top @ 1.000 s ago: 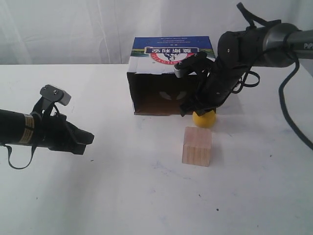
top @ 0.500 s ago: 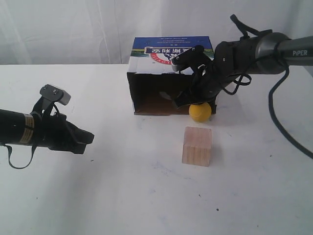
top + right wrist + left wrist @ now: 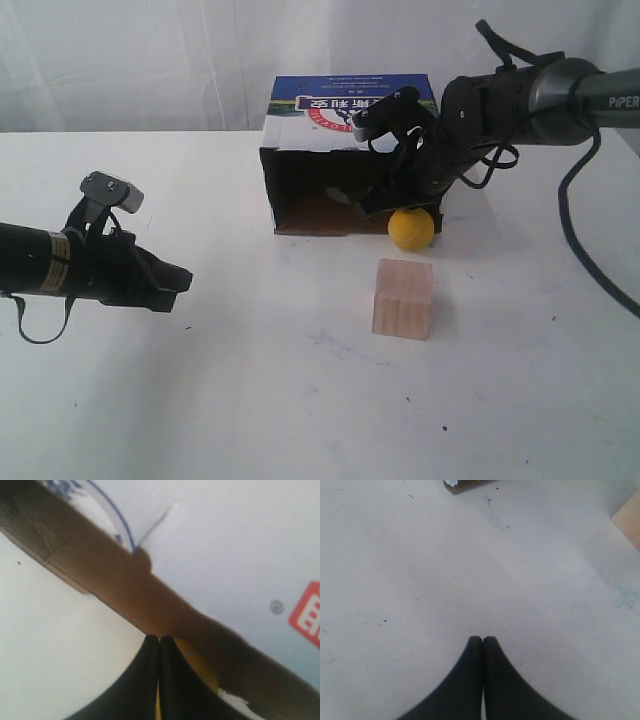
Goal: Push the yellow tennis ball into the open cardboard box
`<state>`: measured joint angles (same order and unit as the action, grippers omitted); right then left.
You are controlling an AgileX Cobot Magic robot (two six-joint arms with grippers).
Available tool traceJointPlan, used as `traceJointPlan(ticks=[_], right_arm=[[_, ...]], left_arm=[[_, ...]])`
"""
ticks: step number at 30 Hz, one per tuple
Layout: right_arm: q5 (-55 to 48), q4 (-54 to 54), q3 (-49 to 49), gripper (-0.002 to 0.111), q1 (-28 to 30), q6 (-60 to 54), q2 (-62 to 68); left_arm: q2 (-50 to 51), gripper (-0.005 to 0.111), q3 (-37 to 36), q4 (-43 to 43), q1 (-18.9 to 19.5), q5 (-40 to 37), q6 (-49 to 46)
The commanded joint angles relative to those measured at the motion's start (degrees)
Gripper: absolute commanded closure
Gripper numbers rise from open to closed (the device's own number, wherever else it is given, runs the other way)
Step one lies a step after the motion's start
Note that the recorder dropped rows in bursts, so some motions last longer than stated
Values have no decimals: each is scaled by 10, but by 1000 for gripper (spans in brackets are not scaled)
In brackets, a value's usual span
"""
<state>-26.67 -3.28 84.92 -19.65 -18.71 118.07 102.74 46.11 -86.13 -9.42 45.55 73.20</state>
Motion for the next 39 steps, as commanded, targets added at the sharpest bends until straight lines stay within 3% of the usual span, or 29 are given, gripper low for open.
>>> traceJointPlan(ticks=[1, 16, 31, 39], right_arm=[[-32, 4, -3, 108, 3, -5, -8], [-53, 4, -3, 108, 3, -5, -16], [-241, 4, -4, 108, 3, 11, -52], [-163, 12, -50, 108, 3, 11, -29]], left_arm=[[-4, 107, -3, 3, 1, 0, -3], [-4, 107, -3, 3, 1, 0, -3], [-2, 107, -3, 3, 1, -1, -2], [21, 107, -3, 3, 1, 2, -2]])
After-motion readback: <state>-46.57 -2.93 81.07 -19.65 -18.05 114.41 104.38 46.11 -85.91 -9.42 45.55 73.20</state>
